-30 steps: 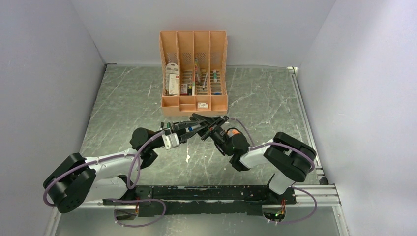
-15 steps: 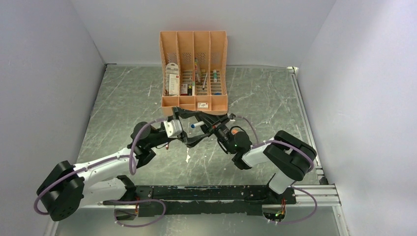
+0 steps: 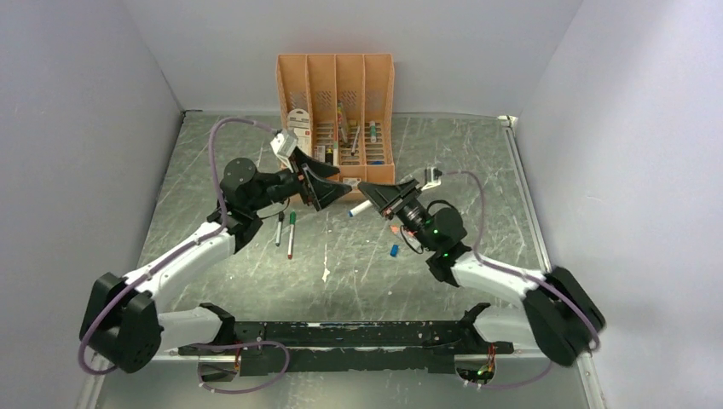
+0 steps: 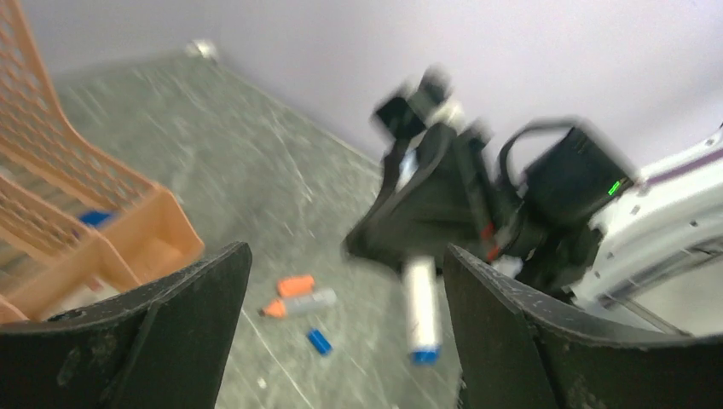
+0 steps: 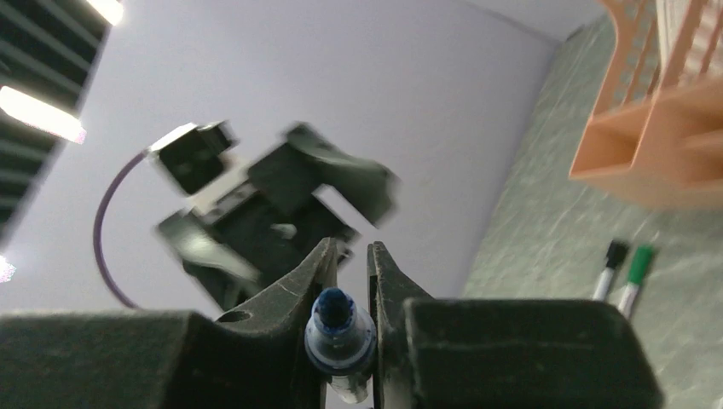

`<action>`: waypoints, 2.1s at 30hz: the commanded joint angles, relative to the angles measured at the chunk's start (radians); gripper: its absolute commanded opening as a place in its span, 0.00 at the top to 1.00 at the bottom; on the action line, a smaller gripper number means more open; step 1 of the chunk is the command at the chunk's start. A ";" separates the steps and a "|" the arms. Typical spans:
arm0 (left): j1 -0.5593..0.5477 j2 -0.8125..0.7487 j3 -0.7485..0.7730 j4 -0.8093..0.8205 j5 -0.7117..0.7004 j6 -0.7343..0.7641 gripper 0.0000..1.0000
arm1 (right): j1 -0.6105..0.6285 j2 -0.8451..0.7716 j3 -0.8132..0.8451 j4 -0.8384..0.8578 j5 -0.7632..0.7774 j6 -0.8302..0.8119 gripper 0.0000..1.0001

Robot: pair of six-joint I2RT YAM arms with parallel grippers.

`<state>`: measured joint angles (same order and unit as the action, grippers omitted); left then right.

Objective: Insert the pens into the pen caps

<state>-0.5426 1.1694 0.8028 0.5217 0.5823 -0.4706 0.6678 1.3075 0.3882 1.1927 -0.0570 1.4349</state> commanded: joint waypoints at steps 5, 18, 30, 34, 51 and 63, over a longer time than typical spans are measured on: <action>0.007 0.093 -0.102 0.323 0.417 -0.322 0.10 | 0.019 -0.369 0.243 -0.852 -0.046 -0.739 1.00; -0.062 0.317 -0.124 0.755 0.438 -0.585 0.15 | 0.023 -0.421 0.228 -0.825 -0.206 -0.798 1.00; -0.141 0.410 -0.067 0.664 0.408 -0.505 0.65 | 0.024 -0.339 0.204 -0.697 -0.230 -0.756 1.00; -0.143 0.451 -0.078 0.783 0.420 -0.573 0.93 | 0.023 -0.314 0.201 -0.664 -0.237 -0.736 1.00; -0.099 0.430 -0.117 0.723 0.369 -0.514 0.93 | 0.024 -0.457 0.118 -0.694 -0.022 -0.741 1.00; -0.114 0.386 -0.108 0.687 0.345 -0.468 0.46 | 0.028 -0.422 0.114 -0.656 -0.097 -0.725 1.00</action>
<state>-0.6506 1.5837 0.6907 1.1831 0.9516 -0.9447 0.6891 0.8791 0.5125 0.4965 -0.1104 0.7063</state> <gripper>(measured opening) 0.506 0.102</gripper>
